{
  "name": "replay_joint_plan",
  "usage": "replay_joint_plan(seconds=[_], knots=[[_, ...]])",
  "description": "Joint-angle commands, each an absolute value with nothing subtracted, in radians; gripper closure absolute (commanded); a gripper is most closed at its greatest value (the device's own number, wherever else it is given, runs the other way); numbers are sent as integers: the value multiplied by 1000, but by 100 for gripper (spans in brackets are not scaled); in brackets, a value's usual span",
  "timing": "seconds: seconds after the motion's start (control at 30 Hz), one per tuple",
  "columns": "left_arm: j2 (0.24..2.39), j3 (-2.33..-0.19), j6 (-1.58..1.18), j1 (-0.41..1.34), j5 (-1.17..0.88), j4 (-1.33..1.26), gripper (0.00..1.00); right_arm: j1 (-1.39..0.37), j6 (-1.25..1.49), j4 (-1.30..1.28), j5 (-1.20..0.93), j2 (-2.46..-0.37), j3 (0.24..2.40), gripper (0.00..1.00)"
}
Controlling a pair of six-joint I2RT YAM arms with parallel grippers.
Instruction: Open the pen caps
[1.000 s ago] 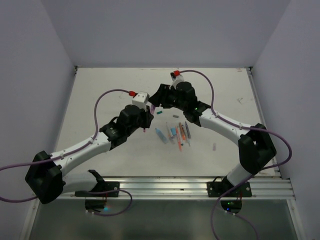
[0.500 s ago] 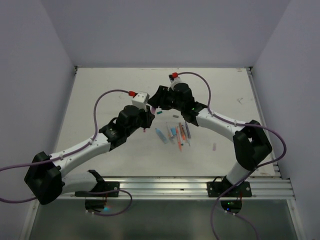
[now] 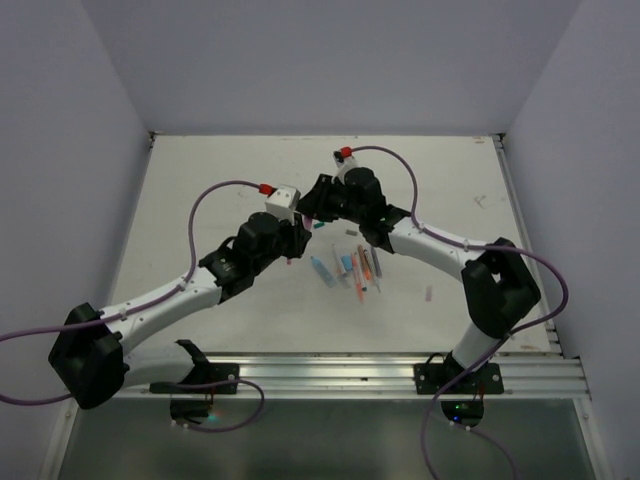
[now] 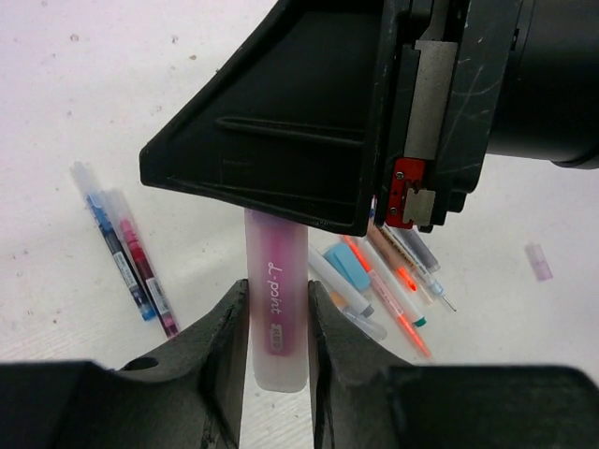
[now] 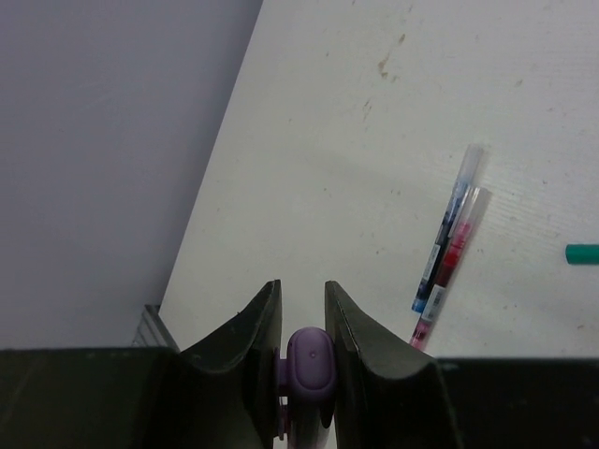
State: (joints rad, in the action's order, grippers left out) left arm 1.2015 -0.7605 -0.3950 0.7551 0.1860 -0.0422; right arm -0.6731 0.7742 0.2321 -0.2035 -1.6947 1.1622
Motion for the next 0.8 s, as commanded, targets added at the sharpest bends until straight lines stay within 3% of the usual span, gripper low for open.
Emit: replay_joint_plan(seconds=[0.0, 0.1, 0.2, 0.47, 0.77], knots=[[1172, -764, -357, 762, 189, -75, 67, -664, 736, 270, -236, -1629, 1157, 100], [1137, -739, -354, 759, 172, -104, 37, -644, 706, 275, -278, -1592, 1137, 100], [1089, -697, -356, 743, 95, -161, 23, -612, 680, 299, -366, -1557, 1118, 100], [1072, -609, -455, 600, -406, -403, 24, -515, 609, 333, -687, -1502, 1137, 100], [1117, -624, -535, 583, -549, -601, 35, -509, 712, 550, -793, -1496, 1082, 100]])
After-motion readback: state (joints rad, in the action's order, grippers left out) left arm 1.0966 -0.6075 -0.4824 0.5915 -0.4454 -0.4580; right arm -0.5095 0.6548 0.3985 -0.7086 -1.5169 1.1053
